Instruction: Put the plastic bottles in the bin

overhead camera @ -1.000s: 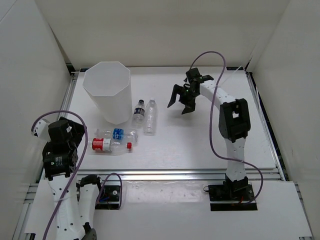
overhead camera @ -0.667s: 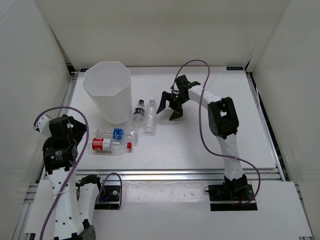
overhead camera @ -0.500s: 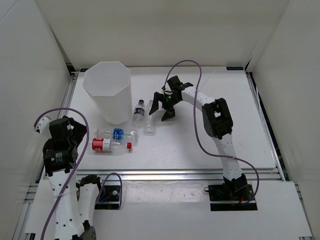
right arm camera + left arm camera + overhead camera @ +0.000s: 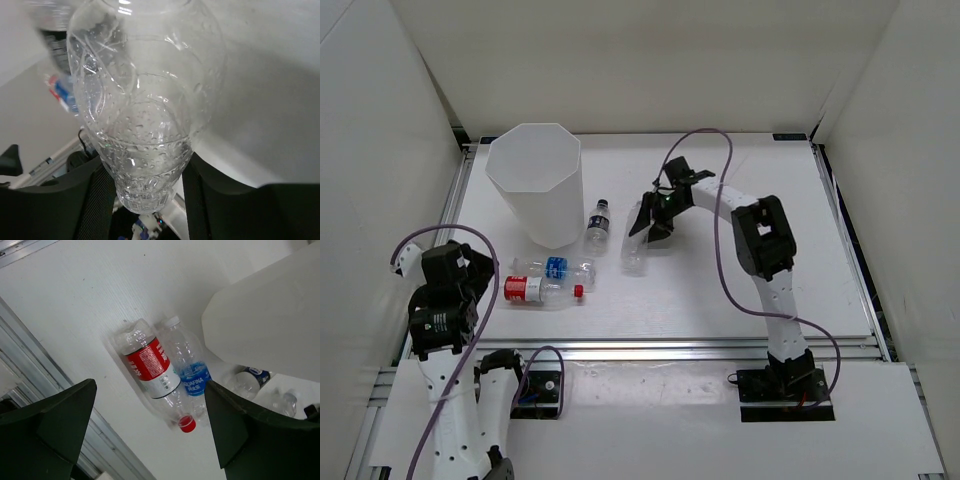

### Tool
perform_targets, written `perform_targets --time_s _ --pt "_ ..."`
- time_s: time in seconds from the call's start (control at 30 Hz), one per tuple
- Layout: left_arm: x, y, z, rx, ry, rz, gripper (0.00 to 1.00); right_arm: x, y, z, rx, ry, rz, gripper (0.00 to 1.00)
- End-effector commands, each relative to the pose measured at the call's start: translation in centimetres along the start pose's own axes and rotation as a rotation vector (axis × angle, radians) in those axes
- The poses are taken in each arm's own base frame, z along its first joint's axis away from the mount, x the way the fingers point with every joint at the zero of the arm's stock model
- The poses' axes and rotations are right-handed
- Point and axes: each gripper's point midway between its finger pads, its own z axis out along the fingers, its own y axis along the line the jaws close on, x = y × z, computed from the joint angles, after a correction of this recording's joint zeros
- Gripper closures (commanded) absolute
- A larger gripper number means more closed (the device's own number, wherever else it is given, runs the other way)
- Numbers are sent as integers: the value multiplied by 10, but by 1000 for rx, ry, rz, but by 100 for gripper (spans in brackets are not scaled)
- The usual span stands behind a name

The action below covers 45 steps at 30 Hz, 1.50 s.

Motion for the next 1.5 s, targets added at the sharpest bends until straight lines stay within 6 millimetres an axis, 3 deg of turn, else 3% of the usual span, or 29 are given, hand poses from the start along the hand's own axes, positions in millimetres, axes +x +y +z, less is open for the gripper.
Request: perform_targets --time_s 0.0,0.07,0.1,0.13,0.17,0.2,0.27,0.33,0.37,0.5,0.57,0.6,0.67,0.7,0.73,0.8,0.83,0.87,0.9,1.03,1.13,1.23,1.3,1.47 --pt "-14 -6 -8 31 -73 -140 0 -22 79 -93 -100 -234 -105 70" --pt "-5 -12 -4 76 -50 -184 0 -37 120 -132 -154 -348 -118 73" --pt "-9 -24 -6 150 -71 -201 0 -44 141 -148 -183 -394 -138 78" --pt "5 -31 -1 198 -16 -195 0 -53 196 -192 -263 -505 -233 80" --pt "10 -36 2 224 5 -193 0 -52 227 -207 -308 -549 -259 81" --pt "14 -40 2 247 23 -216 0 -66 241 -211 -314 -615 -258 83" --pt "29 -48 3 272 108 -226 0 -60 301 -233 -445 -701 -313 83" --pt "46 -57 7 292 223 -187 0 -52 337 -227 -545 -743 -379 83" --pt "48 -62 6 302 252 -171 0 -60 344 -223 -550 -789 -378 83" --pt "57 -65 14 259 339 -135 0 -44 383 -212 -581 -902 -566 78" --pt "59 -65 14 264 352 -110 0 -44 386 -194 -510 -970 -653 75" --pt "61 -66 15 272 359 -110 0 -47 385 -195 -491 -991 -670 73" --pt "61 -67 17 286 347 -111 0 -49 376 -177 -439 -976 -699 57" --pt "67 -64 19 277 367 -119 0 -51 372 -172 -410 -972 -751 38" --pt "65 -67 20 283 361 -129 0 -48 373 -173 -398 -966 -797 0" --pt "74 -62 23 271 387 -127 0 -21 389 -196 -408 -975 -930 0" --pt "73 -64 23 275 382 -138 0 0 403 -234 -427 -1032 -965 0" --pt "77 -63 24 272 399 -152 0 3 403 -250 -407 -1075 -956 0" --pt "78 -63 25 277 395 -163 0 16 409 -278 -405 -1129 -969 0" --pt "92 -61 36 264 431 -227 0 41 416 -328 -384 -1226 -996 0" --pt "111 -50 48 209 473 -265 0 51 398 -330 -317 -1184 -974 0" --pt "126 -37 58 140 510 -274 0 58 375 -314 -251 -1090 -962 0" --pt "129 -32 68 108 501 -280 0 63 360 -303 -212 -1027 -960 0" --pt "138 -22 84 59 492 -294 0 69 337 -300 -138 -980 -966 0"
